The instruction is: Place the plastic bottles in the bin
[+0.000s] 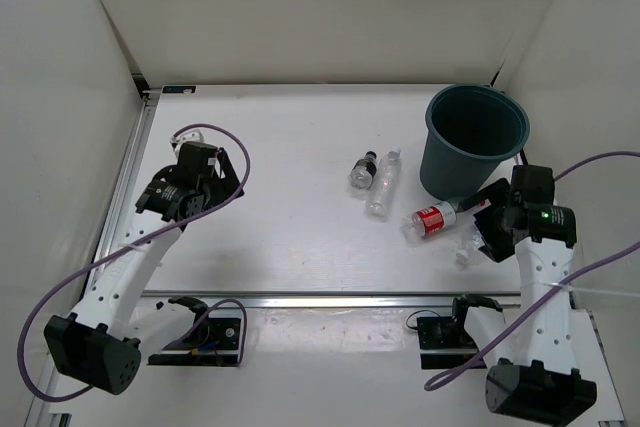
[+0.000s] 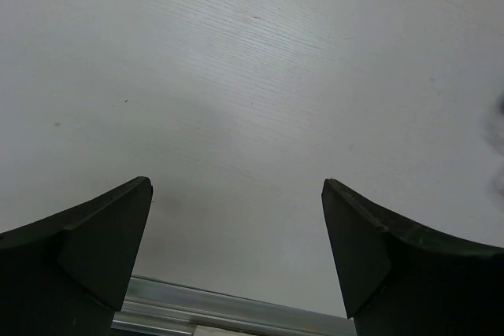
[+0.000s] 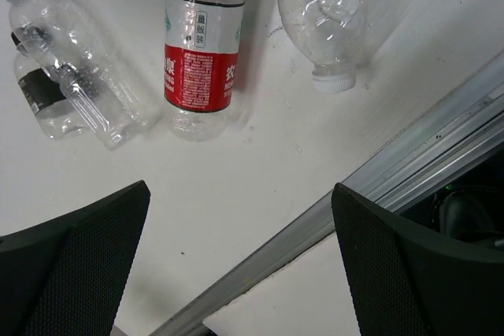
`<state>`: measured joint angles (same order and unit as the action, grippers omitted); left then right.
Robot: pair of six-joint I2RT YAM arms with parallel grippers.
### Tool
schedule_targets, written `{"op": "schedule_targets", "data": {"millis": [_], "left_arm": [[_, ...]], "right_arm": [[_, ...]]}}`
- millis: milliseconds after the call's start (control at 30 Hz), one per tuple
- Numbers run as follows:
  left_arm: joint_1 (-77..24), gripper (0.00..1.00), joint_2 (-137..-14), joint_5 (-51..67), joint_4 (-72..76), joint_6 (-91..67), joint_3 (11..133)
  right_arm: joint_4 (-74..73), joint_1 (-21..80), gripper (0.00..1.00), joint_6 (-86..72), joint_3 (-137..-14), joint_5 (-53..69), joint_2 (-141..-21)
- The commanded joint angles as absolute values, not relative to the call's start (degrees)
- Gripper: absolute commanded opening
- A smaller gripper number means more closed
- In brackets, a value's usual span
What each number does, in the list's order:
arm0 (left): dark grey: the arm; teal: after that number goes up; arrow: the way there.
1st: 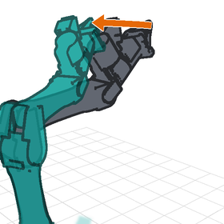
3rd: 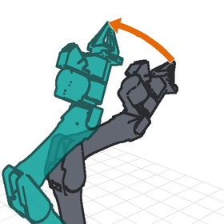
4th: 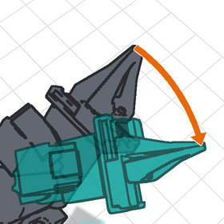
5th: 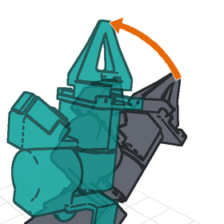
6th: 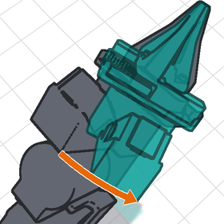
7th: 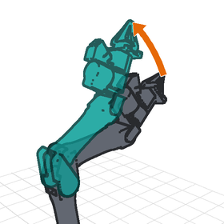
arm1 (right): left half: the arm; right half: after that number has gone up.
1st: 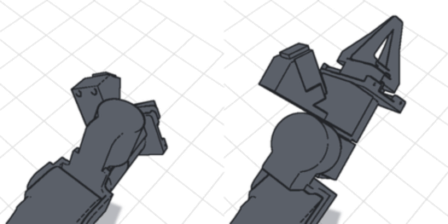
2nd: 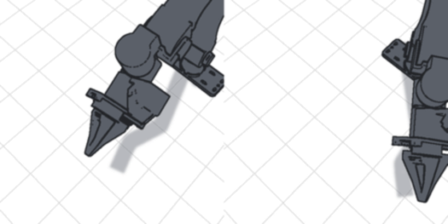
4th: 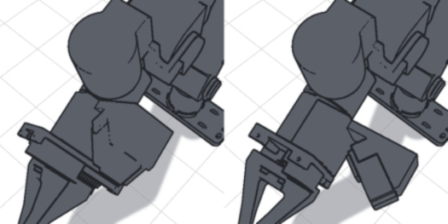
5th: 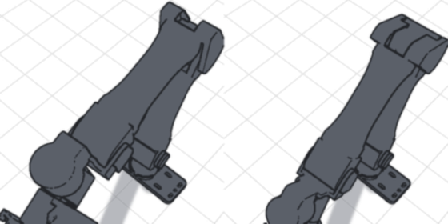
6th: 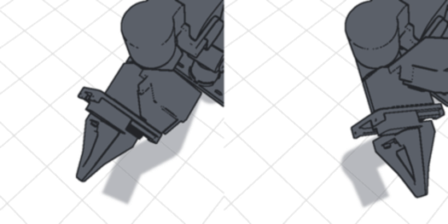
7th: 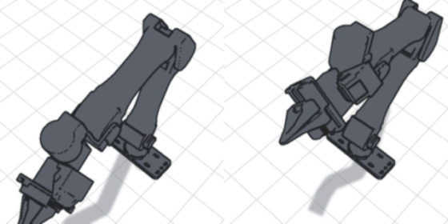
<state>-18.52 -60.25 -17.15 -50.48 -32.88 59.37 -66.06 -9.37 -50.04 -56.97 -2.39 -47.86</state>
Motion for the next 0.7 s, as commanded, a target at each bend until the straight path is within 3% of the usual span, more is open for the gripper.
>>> {"op": "schedule_targets", "data": {"millis": [0, 267, 667], "left_arm": [[-18.7, 1.00, -59.9, -18.5, -51.4, -34.6, 60.0], [-16.9, 1.00, -60.9, -17.5, -52.0, -36.3, 58.5], [-15.1, 1.00, -61.4, -15.2, -52.0, -35.2, 58.0]], "right_arm": [[-63.0, -9.6, 1.00, -45.8, -57.0, -1.0, -49.3], [-62.5, -15.5, 1.00, -40.5, -50.1, 1.2, -54.8], [-53.6, -20.6, 1.00, -40.2, -53.7, -4.8, -71.9]]}}
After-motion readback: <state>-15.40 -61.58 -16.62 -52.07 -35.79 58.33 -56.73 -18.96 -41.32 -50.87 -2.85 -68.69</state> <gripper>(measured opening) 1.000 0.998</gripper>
